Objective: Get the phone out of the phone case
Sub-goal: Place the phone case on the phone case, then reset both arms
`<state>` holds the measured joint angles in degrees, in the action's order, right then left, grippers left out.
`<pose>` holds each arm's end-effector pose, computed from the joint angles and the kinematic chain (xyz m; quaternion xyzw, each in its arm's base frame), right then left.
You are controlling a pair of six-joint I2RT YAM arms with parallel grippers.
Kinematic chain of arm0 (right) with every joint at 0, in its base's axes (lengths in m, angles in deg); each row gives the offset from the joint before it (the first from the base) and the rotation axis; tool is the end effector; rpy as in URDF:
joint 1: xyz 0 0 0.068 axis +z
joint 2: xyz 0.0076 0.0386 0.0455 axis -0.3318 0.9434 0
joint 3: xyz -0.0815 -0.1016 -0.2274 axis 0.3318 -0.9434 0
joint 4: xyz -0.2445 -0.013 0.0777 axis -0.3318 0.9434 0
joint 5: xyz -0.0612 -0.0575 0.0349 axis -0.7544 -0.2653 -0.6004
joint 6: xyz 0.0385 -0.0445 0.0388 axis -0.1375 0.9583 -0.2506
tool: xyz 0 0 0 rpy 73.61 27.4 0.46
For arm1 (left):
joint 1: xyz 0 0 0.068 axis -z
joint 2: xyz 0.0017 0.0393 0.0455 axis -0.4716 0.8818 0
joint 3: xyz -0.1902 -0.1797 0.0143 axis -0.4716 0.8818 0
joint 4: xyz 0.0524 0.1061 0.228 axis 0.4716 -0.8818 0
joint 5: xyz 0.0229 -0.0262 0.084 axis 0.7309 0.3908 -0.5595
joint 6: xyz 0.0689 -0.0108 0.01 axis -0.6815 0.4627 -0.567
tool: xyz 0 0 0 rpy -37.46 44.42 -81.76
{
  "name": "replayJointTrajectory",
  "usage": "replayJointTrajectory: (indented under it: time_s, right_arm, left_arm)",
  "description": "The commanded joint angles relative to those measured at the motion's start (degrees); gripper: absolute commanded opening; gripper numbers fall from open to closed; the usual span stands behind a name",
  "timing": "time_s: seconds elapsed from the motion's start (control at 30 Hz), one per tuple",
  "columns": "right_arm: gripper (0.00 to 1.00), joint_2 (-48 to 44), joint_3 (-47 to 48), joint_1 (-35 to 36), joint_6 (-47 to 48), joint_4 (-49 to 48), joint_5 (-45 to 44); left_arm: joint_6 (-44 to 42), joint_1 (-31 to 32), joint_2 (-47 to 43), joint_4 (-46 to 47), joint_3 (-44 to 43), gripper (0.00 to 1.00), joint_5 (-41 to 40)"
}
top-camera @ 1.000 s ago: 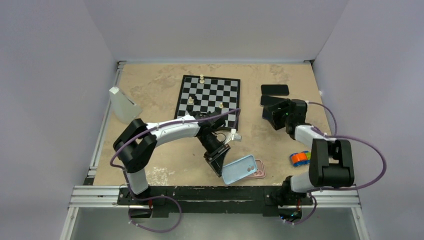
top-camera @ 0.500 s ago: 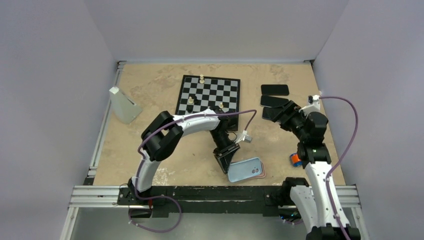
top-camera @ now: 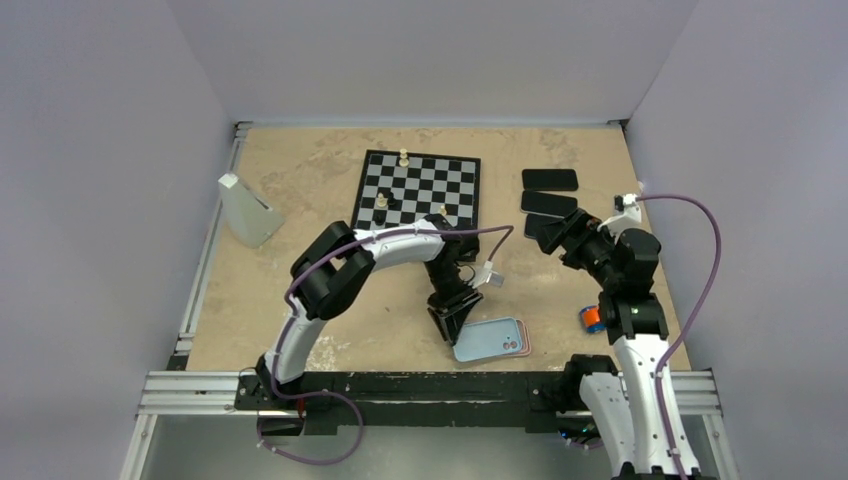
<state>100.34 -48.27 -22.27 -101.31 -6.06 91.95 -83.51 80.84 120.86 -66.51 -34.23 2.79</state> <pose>0.1813 0.0108 0.2845 0.1517 0.7769 0.2970 0.5340 0.1961 -0.3298 0.1297 -0.4105 -0.8080 0.3591 0.2229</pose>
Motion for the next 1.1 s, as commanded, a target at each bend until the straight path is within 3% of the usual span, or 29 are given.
replayJointTrajectory:
  time_s: [0.0, 0.03, 0.17, 0.2, 0.33, 0.47, 0.73, 0.9, 1.07]
  right_arm:
    - [0.88, -2.2, 0.5, 0.2, 2.1, 2.1, 1.1]
    - [0.88, -2.6, 0.8, 0.2, 2.1, 2.5, 1.0]
    - [0.89, -3.7, 3.4, 0.3, 3.8, 6.9, -0.6]
    - [0.9, -3.7, 4.3, 0.2, 4.5, 8.2, -1.4]
    - [0.92, -2.7, 9.2, 0.3, 8.0, 15.0, -4.9]
    - [0.93, -5.3, 13.8, 0.3, 10.5, 18.7, -7.7]
    - [0.94, -9.0, 25.0, 0.2, 17.0, 22.0, -12.4]
    - [0.95, -10.2, 29.9, 0.3, 17.2, 20.7, -10.2]
    - [0.95, -14.0, 32.6, 0.3, 14.7, 17.2, -9.6]
  left_arm:
    - [5.3, -1.3, -5.2, 3.4, -1.0, 0.45, -5.8]
    - [5.9, -1.5, -6.2, 3.5, -1.0, 0.48, -6.4]
    - [7.4, -2.5, -11.3, 2.3, -1.3, 0.96, -10.6]
    - [7.7, -2.8, -12.7, 1.6, -1.5, 1.0, -12.2]
    - [9.8, -4.2, -20.3, 0.6, -1.1, 1.0, -18.0]
    - [12.6, -5.1, -31.1, 2.3, -0.7, 1.0, -29.6]
    - [19.4, -5.1, -63.5, 21.6, 9.4, 0.98, -65.5]
    - [17.6, -5.2, -82.4, 35.9, 17.8, 1.0, -77.4]
    - [15.5, -5.1, -92.5, 40.5, 21.9, 1.0, -83.6]
